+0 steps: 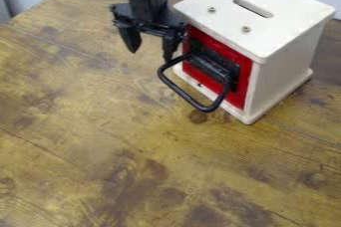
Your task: Close the drawer
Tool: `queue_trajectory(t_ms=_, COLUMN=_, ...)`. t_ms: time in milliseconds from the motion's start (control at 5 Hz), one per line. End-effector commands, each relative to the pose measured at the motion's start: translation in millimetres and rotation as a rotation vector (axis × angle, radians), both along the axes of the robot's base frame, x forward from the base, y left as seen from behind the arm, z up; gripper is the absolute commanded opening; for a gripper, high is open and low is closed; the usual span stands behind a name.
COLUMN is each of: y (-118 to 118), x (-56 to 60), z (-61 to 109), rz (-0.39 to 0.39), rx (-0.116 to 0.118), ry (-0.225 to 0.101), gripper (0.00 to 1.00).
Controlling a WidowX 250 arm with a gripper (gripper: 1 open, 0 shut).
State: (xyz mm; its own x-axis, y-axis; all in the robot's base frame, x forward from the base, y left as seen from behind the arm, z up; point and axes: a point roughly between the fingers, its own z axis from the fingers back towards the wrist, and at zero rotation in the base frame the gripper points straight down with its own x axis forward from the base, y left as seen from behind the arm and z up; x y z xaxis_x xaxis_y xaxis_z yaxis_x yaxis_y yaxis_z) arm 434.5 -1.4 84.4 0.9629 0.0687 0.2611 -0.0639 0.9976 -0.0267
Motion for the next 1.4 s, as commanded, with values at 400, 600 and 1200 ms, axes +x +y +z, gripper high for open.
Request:
queue_trajectory(t_ms=400, y=3, x=-24.5, z=-8.4, rz=0.030, rx=0.011, ry=0.108, gripper=1.00)
queue_trajectory(t_ms=600, y=2, x=-23.2, z=5.2, rz=0.035, rx=-0.007, ry=0.073, gripper=1.00)
queue_trajectory(t_ms=1200, y=-27, x=-17.9, z=23.0, rz=0.048, rx=0.008, ry=0.070, gripper=1.00)
